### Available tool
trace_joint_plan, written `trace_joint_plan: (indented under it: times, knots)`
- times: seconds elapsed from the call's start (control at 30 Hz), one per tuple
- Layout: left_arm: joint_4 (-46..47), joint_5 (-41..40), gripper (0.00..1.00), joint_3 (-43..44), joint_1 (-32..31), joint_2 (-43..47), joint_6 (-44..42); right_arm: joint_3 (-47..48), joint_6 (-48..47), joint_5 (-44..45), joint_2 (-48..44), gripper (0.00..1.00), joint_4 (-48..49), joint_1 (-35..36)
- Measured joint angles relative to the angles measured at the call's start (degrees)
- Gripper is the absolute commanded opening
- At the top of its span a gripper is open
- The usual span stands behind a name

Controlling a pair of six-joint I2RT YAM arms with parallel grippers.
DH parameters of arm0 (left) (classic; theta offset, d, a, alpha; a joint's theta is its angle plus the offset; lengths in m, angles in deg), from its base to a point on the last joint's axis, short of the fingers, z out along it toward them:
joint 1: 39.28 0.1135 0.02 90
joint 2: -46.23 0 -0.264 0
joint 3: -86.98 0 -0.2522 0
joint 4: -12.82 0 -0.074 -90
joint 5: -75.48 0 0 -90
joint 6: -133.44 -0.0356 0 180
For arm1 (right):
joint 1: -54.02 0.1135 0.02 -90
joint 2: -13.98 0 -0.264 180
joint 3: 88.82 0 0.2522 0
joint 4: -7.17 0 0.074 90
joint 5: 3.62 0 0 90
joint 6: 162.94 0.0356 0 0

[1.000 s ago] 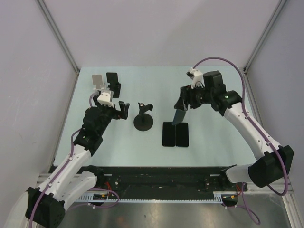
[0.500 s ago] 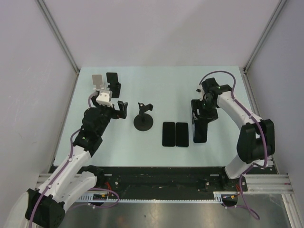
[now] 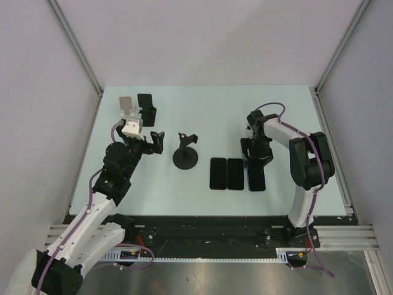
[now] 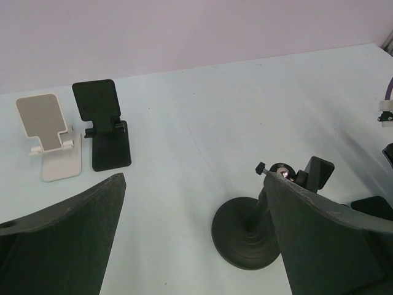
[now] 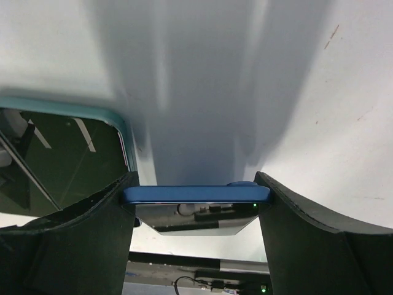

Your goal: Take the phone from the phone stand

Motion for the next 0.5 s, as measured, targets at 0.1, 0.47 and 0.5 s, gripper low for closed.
trace_joint_plan:
  times: [0.1,0.47,0.5]
  knots:
    - [0.2,0.0,1.0,0.0,-0.1,0.0,0.0,0.0,0.9,1.0,0.8,0.21,0.7,0.3]
    - [0.2,0.0,1.0,-0.1,-0.4,0.0,0.0,0.0,3.1,3.1,1.8,0.72,2.7,0.4]
    - [0.2,0.0,1.0,-0.1,-0.5,0.0,-0.1,0.0,3.1,3.2,2.0,0.74,2.8,0.4]
